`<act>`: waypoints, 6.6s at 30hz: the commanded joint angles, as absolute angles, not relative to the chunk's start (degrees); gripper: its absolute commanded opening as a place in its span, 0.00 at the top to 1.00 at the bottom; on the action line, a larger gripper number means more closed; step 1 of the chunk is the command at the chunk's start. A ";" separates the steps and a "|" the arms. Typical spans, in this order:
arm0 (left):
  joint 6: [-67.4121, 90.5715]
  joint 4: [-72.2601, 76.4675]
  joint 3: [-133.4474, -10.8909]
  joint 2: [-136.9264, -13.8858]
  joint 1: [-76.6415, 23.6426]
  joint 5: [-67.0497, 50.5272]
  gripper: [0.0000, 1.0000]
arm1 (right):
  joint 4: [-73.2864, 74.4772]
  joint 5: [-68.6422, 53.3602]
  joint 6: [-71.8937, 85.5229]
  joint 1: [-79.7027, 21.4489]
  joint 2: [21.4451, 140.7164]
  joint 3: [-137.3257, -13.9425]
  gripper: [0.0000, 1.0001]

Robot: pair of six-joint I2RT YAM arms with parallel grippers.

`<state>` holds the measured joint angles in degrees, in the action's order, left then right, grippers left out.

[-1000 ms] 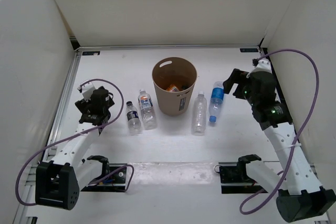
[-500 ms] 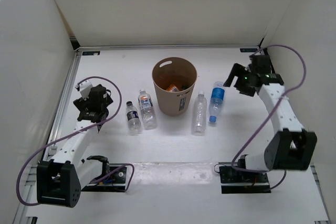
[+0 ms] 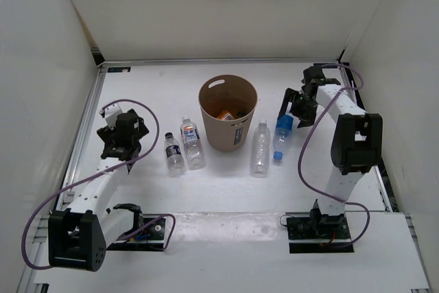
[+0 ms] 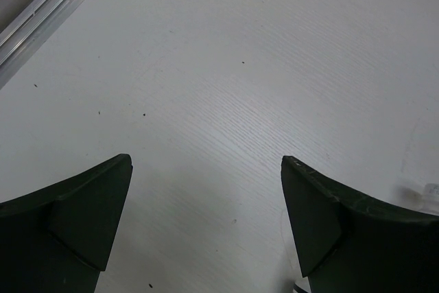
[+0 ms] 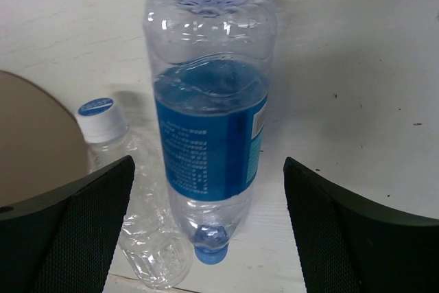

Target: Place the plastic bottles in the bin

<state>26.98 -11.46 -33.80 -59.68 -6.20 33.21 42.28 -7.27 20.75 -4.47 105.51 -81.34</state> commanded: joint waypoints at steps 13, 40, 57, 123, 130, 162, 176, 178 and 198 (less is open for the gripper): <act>26.46 -9.32 -32.96 -58.80 -5.89 31.99 0.00 | 43.15 -13.10 20.13 -2.99 109.69 -83.23 0.13; 26.46 -9.93 -33.57 -59.42 -5.89 31.90 0.00 | 43.33 -13.71 24.17 -4.92 106.00 -81.21 0.27; 26.45 -9.84 -33.49 -59.33 -5.89 31.46 0.00 | 37.97 -20.56 31.11 -9.58 112.06 -79.46 0.27; 26.72 -9.49 -33.05 -59.15 -5.45 30.32 0.00 | 29.80 25.84 20.74 -39.46 95.46 -109.95 0.44; 26.72 -9.58 -33.22 -59.24 -5.54 30.23 0.00 | 30.40 28.92 21.09 -39.64 91.15 -107.58 0.10; 26.37 -9.84 -33.22 -59.24 -5.54 29.44 0.00 | 28.74 -3.69 51.84 -30.31 78.02 -55.19 0.10; 26.63 -10.02 -33.22 -59.15 -5.36 29.53 0.00 | 16.02 -12.81 60.02 -32.61 90.69 -49.13 0.14; 26.72 -10.11 -33.31 -59.15 -5.36 29.62 0.00 | 13.29 -13.97 60.82 -32.87 92.54 -48.78 0.17; 27.25 -10.72 -33.13 -58.97 -5.01 29.88 0.00 | 25.05 17.45 62.71 -38.05 48.48 -41.29 0.72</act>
